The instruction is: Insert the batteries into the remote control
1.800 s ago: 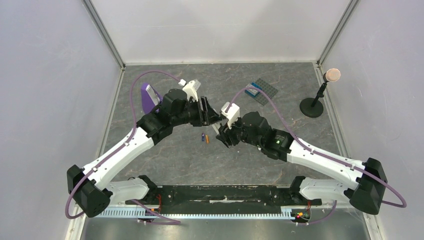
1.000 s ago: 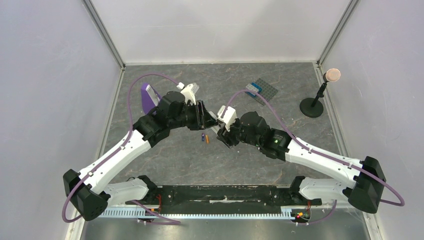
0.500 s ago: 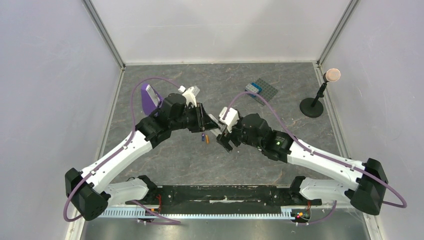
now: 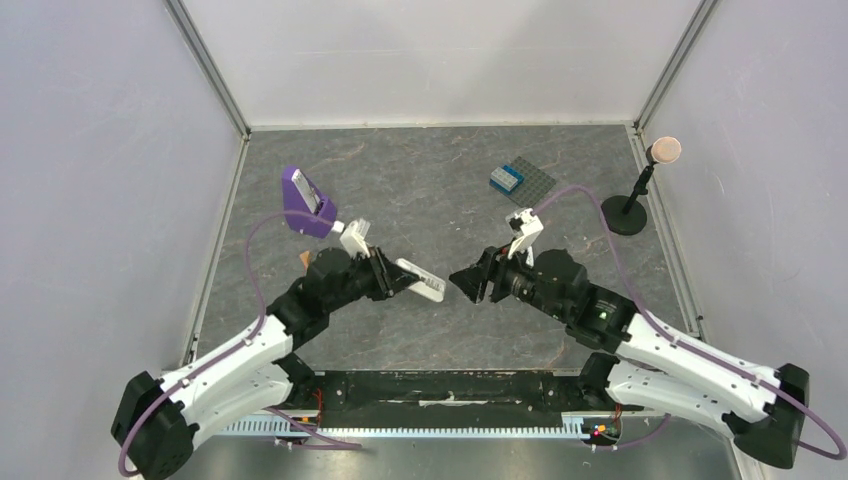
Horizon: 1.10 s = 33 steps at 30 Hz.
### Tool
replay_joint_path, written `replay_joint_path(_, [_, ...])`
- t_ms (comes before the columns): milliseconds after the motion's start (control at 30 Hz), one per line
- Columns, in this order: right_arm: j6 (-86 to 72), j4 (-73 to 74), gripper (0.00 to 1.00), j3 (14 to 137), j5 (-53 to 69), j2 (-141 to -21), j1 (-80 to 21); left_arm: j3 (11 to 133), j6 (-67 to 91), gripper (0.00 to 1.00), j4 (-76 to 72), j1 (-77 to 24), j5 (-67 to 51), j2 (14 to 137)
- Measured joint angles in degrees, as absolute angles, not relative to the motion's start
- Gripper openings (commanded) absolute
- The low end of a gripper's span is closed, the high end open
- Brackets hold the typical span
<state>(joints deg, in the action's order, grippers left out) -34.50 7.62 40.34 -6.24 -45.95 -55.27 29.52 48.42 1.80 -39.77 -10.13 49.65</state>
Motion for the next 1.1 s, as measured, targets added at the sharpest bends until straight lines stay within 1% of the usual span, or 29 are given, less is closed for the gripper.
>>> replay_joint_path(67, [-41.1, 6.5, 0.44, 38.6, -5.2, -47.6, -55.3, 23.8, 50.2, 0.02, -3.5, -39.8, -8.5, 47.4])
replay_joint_path(133, [-47.5, 5.3, 0.38, 36.4, -4.1, -50.4, -55.3, 19.0, 51.0, 0.02, -7.3, -39.8, -6.3, 45.5])
replay_joint_path(300, [-58.1, 3.7, 0.33, 32.1, -3.1, -56.2, -55.3, 13.8, 51.2, 0.02, -12.6, -39.8, -3.1, 42.6])
replay_joint_path(433, [-63.0, -1.8, 0.28, 30.8, -2.0, -60.2, -55.3, 10.0, 51.7, 0.02, -15.3, -39.8, -2.2, 40.4])
replay_joint_path(567, [-65.8, -7.0, 0.27, 30.1, 0.0, -65.4, -55.3, 5.8, 52.9, 0.02, -15.6, -39.8, -1.7, 38.1])
replay_joint_path(600, [-66.4, -7.9, 0.30, 30.0, 0.3, -66.7, -55.3, 4.9, 53.3, 0.02, -15.6, -39.8, -1.6, 37.4])
replay_joint_path(667, [-67.0, -9.2, 0.39, 30.0, 0.7, -68.6, -55.3, 3.6, 53.9, 0.02, -15.4, -39.8, -1.6, 36.4])
replay_joint_path(733, [-67.5, -10.3, 0.41, 30.0, 0.9, -70.3, -55.3, 2.8, 54.5, 0.02, -14.9, -39.8, -1.5, 35.2])
replay_joint_path(1000, [-67.7, -12.9, 0.36, 30.5, 1.6, -77.7, -55.3, 2.5, 54.8, 0.02, -8.1, -39.8, -0.4, 31.3])
replay_joint_path(1100, [-67.7, -13.8, 0.32, 31.4, 1.9, -80.4, -55.4, 2.5, 54.9, 0.02, -6.9, -39.8, 0.0, 30.7])
